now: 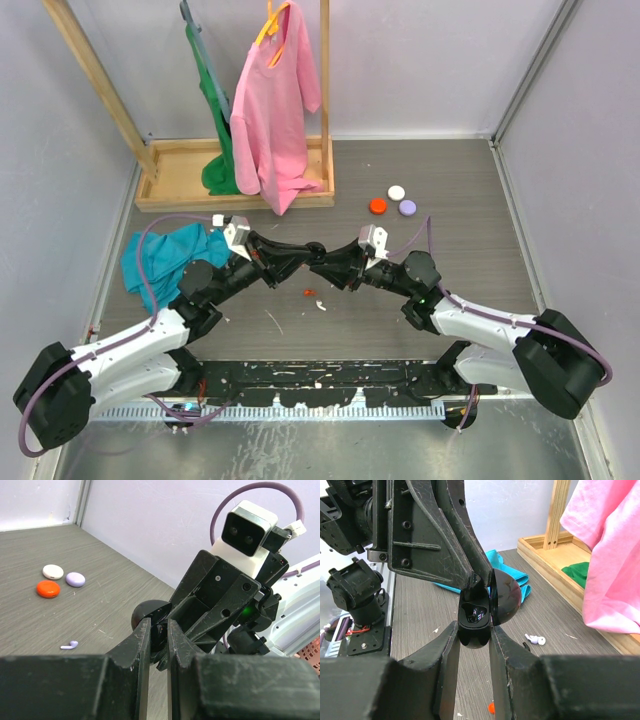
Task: Insert the wireless bluetooth earbuds into the charging case
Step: Place the earbud in the charging case.
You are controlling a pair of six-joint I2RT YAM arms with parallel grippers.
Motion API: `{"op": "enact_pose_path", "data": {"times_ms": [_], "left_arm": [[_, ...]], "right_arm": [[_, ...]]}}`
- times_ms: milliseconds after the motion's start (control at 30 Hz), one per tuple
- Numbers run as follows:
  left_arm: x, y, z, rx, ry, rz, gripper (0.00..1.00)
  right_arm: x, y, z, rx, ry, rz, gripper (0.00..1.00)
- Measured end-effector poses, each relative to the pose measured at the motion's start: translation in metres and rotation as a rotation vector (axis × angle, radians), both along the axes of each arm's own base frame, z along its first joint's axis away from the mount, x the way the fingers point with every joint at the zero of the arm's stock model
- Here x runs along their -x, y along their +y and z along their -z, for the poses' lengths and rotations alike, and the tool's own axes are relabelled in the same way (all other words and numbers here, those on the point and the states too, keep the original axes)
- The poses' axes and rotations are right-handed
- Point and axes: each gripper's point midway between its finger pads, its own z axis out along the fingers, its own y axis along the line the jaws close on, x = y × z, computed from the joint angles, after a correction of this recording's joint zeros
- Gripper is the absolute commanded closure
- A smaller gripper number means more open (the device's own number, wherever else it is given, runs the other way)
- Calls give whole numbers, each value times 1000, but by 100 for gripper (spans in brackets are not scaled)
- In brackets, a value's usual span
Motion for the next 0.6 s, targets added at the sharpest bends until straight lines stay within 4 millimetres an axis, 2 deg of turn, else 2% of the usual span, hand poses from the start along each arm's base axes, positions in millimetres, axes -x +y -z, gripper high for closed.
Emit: {"op": "enact_pose_path", "data": {"times_ms": [600], "left_arm": [[2,4,2,-32,37,-7,58]], "right_arm": [[-1,-2,1,2,1,11,99]]}}
